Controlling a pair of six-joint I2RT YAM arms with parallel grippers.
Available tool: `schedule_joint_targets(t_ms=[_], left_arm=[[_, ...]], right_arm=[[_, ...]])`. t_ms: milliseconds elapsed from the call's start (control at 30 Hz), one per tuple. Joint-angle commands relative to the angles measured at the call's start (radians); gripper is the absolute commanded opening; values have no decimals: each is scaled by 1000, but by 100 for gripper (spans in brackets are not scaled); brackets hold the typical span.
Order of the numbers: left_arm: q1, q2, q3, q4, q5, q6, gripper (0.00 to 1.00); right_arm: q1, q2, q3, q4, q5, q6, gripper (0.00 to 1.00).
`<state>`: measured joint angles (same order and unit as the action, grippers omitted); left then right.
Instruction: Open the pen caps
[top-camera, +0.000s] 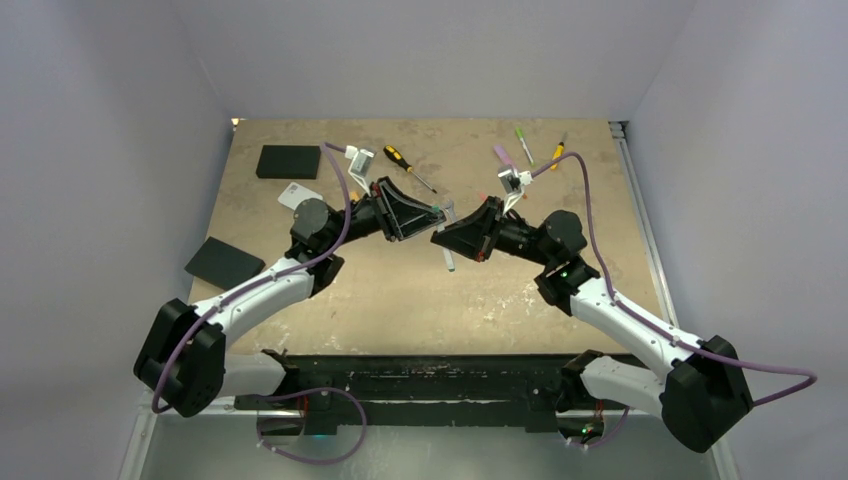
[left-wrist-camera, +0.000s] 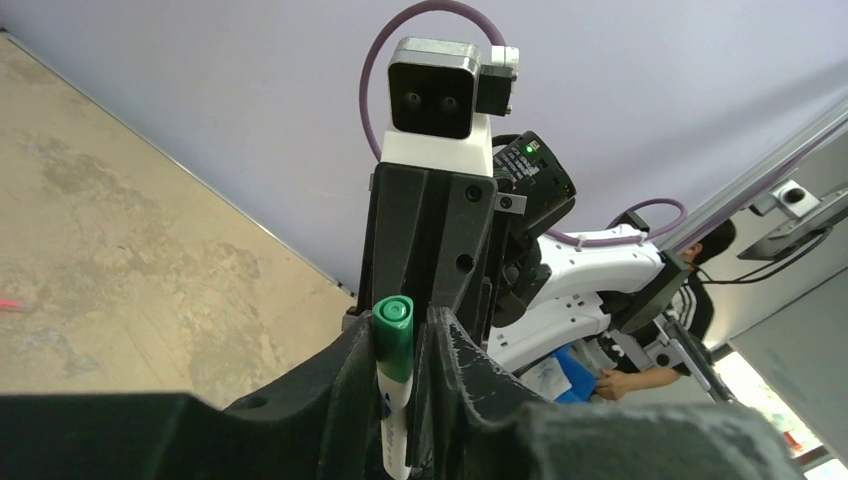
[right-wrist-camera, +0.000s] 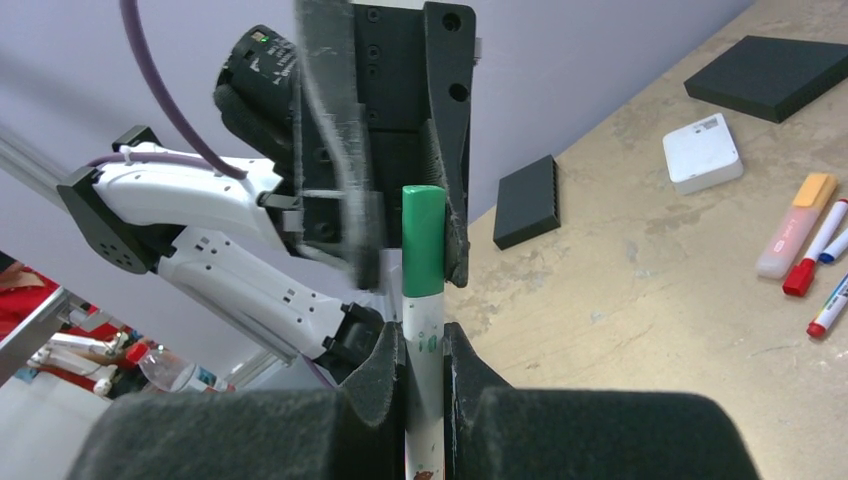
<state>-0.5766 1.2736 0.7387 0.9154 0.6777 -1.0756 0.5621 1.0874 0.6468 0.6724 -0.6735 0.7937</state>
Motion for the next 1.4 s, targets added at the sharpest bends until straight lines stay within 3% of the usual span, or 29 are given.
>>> schedule_joint_targets(t_ms=[0,100,167,200,400,567,667,867,933,1000,1100,1167,1267,1367], left_arm=[[-1,24,22,67,43,-19,20],[-2,37,18,102,53,-42,17],[-2,36,20,106,48,-43,2],[-2,35,21,107,45,-43,0],[66,-29,32,79,-97,-69,0],[196,45,49,306,-122,-297,0],[217,70,73,357,-162,-337,0],[222,59,145,181,-221,-248,0],[222,47,187,37,-206,-165,0],[222,7,219,-166,-200,-47,0],[221,-86,234,-508,-262,173,0],[221,-151,214,-681,-327,288,0],[221,-251,138,-794,-368,343,0],[220,-335,20,-800,-360,332,0]], right_arm=[[0,0,24,30,13,6,0],[0,-2,22,26,14,6,0],[1,-2,22,22,15,6,0],[0,-4,23,18,15,4,0],[0,-28,21,-51,30,-41,0],[1,-67,16,-140,77,-86,0],[0,-85,11,-183,107,-103,0],[-1,-112,9,-237,157,-126,0],[1,-117,41,-335,286,-150,0],[0,-88,110,-514,520,-183,0],[-19,41,231,-755,856,-253,0],[-83,132,289,-808,950,-296,0],[-216,284,364,-851,1006,-345,0],[-267,451,423,-896,1115,-377,0]])
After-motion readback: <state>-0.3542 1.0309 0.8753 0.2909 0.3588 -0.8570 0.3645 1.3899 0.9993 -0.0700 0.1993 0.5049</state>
